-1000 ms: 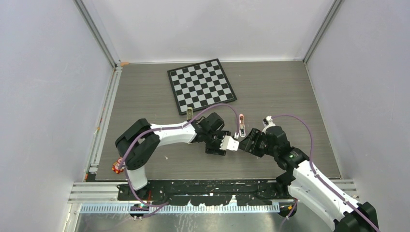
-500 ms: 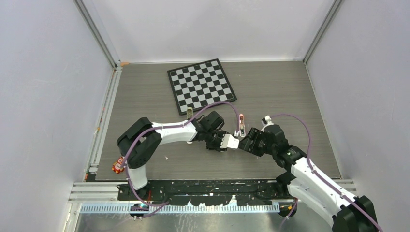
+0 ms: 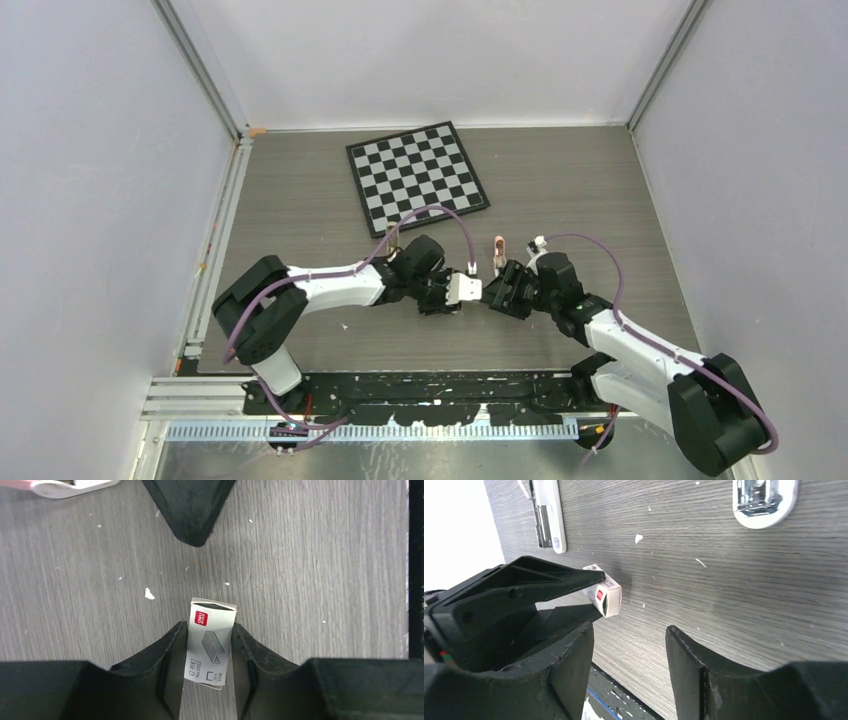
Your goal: Load the staples into the stapler
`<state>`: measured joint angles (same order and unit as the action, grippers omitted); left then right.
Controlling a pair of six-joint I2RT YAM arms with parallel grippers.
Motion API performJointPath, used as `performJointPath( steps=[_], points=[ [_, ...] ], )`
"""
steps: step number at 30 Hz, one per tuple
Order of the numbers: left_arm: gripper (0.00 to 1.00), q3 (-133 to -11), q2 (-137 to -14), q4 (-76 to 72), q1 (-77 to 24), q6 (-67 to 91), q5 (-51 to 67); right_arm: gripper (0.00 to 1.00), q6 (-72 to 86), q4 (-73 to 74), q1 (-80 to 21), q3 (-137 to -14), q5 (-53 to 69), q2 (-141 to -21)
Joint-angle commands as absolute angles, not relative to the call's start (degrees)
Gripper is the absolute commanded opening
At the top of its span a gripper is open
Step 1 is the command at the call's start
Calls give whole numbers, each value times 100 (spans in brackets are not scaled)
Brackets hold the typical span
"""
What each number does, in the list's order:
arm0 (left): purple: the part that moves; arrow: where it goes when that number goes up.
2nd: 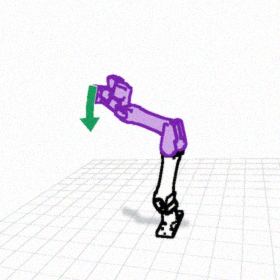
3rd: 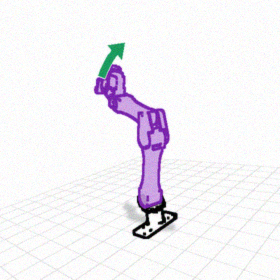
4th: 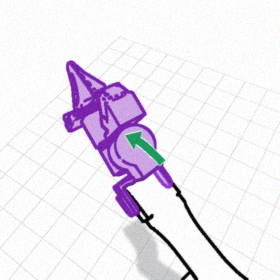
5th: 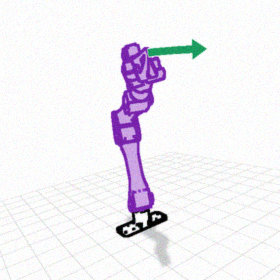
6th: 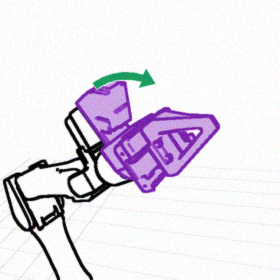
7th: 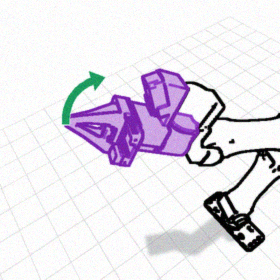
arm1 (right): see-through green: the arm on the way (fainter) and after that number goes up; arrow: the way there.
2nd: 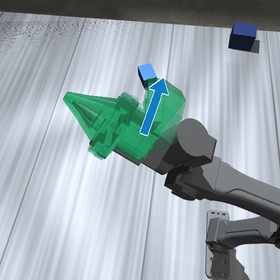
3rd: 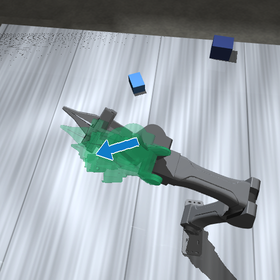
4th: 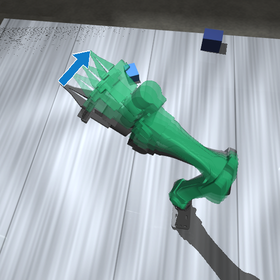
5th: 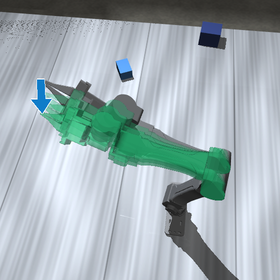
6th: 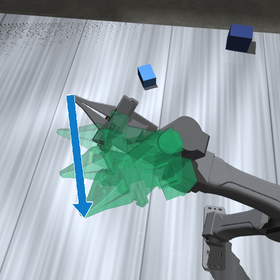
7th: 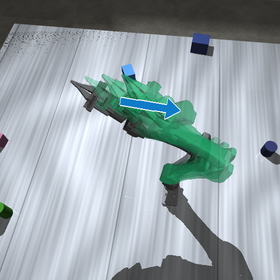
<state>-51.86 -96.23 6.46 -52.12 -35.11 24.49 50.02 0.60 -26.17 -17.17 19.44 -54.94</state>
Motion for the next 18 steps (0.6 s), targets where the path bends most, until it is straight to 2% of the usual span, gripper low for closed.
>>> performJointPath(
  steps=[1,18],
  points=[
    [37,-4798,-9011,-658,-5186,-2804,2410,60,5399,-1301,-2600,-1582,2408,-5748],
    [38,-4333,-8424,-1459,-5186,-2356,2529,60,5567,-1380,-2599,-1465,2429,-5550]
  ],
)
